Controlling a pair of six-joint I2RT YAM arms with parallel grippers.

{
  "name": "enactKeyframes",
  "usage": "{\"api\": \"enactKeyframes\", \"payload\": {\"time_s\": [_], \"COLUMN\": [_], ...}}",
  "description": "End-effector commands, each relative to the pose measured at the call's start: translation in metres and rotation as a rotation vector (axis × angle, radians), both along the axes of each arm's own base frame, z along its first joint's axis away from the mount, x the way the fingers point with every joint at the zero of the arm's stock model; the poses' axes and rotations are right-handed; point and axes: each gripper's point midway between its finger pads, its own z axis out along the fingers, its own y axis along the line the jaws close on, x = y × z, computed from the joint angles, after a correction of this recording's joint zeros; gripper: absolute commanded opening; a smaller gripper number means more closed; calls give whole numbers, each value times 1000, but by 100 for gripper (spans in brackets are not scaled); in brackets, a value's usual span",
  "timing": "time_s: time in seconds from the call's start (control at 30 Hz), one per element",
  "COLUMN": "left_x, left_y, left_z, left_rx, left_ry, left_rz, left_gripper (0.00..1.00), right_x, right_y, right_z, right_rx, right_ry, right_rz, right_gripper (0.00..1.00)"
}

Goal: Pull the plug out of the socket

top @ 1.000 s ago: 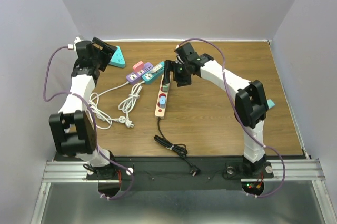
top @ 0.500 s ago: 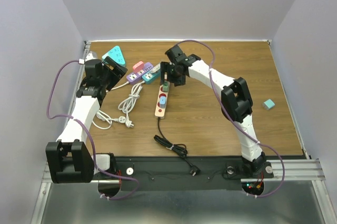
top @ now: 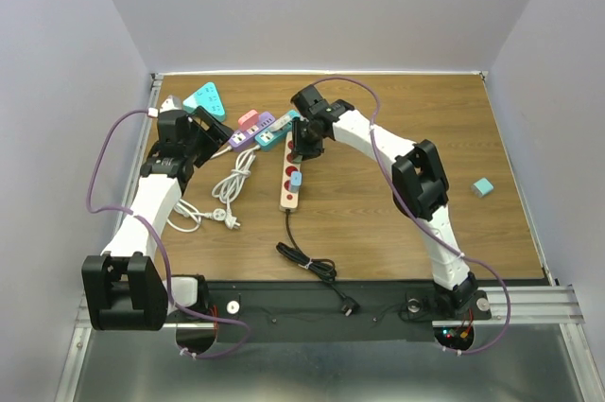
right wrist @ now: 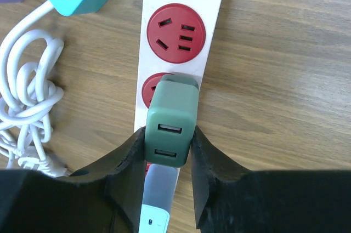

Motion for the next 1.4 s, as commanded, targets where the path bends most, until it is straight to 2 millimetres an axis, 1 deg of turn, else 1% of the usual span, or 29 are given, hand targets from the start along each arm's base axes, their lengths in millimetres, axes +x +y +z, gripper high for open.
{"api": "enactKeyframes", "payload": {"time_s": [0.0, 0.03, 0.13, 0.17, 0.2, 0.23, 0.27, 0.3, 0.33, 0.43, 0.47, 0.5, 0.57, 0.6, 0.63, 0.67, 0.7, 0.8, 0.87, 0.97, 1.0, 1.07, 1.1, 1.17, 1.2, 1.23, 1.27, 1.33, 1.37], "left_x": [0, 0, 2, 4, 3, 5, 6, 7, 4, 9, 6, 11, 10, 11, 10, 13, 9, 10, 9, 7, 7, 5, 5, 1, 1, 1, 0, -4, -7], "left_y": [-12, -17, -37, -47, -60, -69, -76, -84, -99, -128, -144, -155, -173, -188, -198, -209, -222, -246, -262, -277, -281, -290, -294, -303, -307, -310, -313, -321, -326], "left_z": [15, 16, 17, 18, 20, 26, 27, 25, 27, 31, 31, 25, 18, 11, 8, 0, -5, -20, -30, -36, -44, -45, -52, -53, -57, -59, -61, -70, -75], "left_rx": [29, 27, 33, 25, 14, 10, 8, 6, 0, -41, -51, -51, -54, -55, -59, -66, -70, -87, -104, -136, -141, -159, -163, -176, -179, -178, -181, -188, -197], "left_ry": [-56, -60, -63, -62, -66, -82, -88, -85, -92, -125, -129, -113, -96, -82, -80, -70, -62, -44, -37, -37, -22, -34, -25, -33, -27, -27, -28, -8, 1], "left_rz": [-68, -98, -189, -232, -278, -305, -327, -348, -388, -473, -520, -546, -597, -633, -659, -690, -724, -785, -826, -871, -877, -914, -925, -954, -962, -967, -977, -996, -1011], "left_gripper": [84, 84, 83, 83, 83, 82, 82, 82, 82, 82, 82, 82, 81, 80, 79, 78, 77, 74, 69, 64, 61, 57, 54, 53, 53, 53, 53, 49, 45], "right_x": [1, -1, -4, -11, -8, -13, -11, -16, -13, -15, -15, -16, -18, -19, -24, -25, -26, -23, -15, -2, 5, 8, 10, 13, 13, 12, 11, 10, 9], "right_y": [-7, -19, -44, -55, -66, -78, -84, -97, -114, -148, -154, -167, -180, -185, -197, -199, -204, -213, -219, -225, -225, -217, -214, -206, -204, -202, -199, -197, -194], "right_z": [12, 5, 17, 11, 24, 19, 26, 22, 25, 19, 21, 16, 13, 14, 7, 6, 5, 2, 3, 8, 12, 14, 16, 15, 14, 12, 9, 5, 5], "right_rx": [-28, -84, -149, -182, -194, -223, -234, -270, -310, -412, -418, -436, -457, -458, -487, -487, -495, -450, -403, -397, -381, -338, -324, -289, -280, -271, -259, -246, -234], "right_ry": [-38, -48, -83, -65, -95, -82, -98, -81, -95, -81, -79, -59, -42, -39, -17, -16, -15, -22, -31, -58, -72, -74, -79, -71, -65, -57, -46, -32, -25], "right_rz": [-1, -14, -44, -47, -68, -76, -85, -96, -119, -134, -132, -138, -111, -95, -57, -35, -18, -13, -40, -53, -56, -39, -31, -17, -14, -8, -8, -3, -10], "right_gripper": [3, 2, 0, 0, 0, 0, 1, 1, 0, 0, 0, 0, 1, 0, 1, 0, 1, 0, 0, 0, 0, 0, 0, 1, 5, 23, 35, 52, 70]}}
